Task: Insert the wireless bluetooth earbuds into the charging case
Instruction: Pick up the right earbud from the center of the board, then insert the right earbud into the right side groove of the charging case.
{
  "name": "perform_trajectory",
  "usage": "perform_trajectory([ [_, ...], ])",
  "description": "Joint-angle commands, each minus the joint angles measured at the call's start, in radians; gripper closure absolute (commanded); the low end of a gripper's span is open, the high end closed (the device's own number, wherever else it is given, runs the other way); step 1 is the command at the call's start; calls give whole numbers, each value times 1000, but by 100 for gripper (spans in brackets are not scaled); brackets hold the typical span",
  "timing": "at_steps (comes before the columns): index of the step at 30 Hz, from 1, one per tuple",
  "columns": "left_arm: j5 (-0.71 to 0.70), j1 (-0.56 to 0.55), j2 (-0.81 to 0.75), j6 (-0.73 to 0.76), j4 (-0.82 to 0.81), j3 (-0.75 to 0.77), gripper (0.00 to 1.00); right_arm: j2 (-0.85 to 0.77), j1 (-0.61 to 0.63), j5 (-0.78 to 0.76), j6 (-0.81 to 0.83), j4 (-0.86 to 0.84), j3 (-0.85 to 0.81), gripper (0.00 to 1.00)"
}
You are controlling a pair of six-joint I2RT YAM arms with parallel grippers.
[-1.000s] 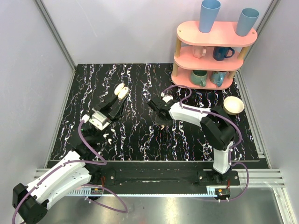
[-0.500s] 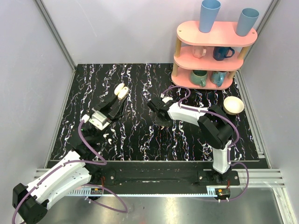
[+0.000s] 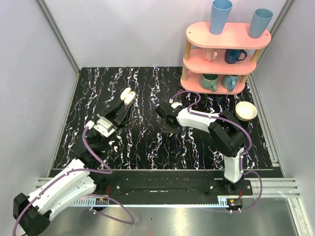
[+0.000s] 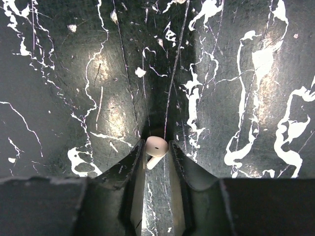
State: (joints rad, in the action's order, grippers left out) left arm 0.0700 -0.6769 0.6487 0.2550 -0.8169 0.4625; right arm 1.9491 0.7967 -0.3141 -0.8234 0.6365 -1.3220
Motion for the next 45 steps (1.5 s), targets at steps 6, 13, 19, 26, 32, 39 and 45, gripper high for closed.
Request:
perform_trajectory([
  [6, -15, -3, -3, 6, -36, 4, 100, 1, -2, -46, 21, 23, -48, 80],
  [13, -13, -3, 3, 3, -34, 5, 100, -74, -1, -106, 88, -7, -42, 86],
  [19, -16, -3, 11, 12, -7, 24, 100, -341, 2, -293, 234, -147, 32, 87],
  [26, -16, -3, 32, 4, 71, 74, 100, -544, 16, -396, 588, -420, 86, 88],
  [32, -16, -3, 43, -2, 105, 94, 100, -616, 41, -398, 809, -521, 24, 89],
  [39, -1, -3, 60, -7, 140, 122, 100, -704, 65, -272, 880, -669, -3, 89],
  [45, 8, -3, 69, -17, 142, 128, 100, -693, 67, -186, 771, -551, -137, 89],
])
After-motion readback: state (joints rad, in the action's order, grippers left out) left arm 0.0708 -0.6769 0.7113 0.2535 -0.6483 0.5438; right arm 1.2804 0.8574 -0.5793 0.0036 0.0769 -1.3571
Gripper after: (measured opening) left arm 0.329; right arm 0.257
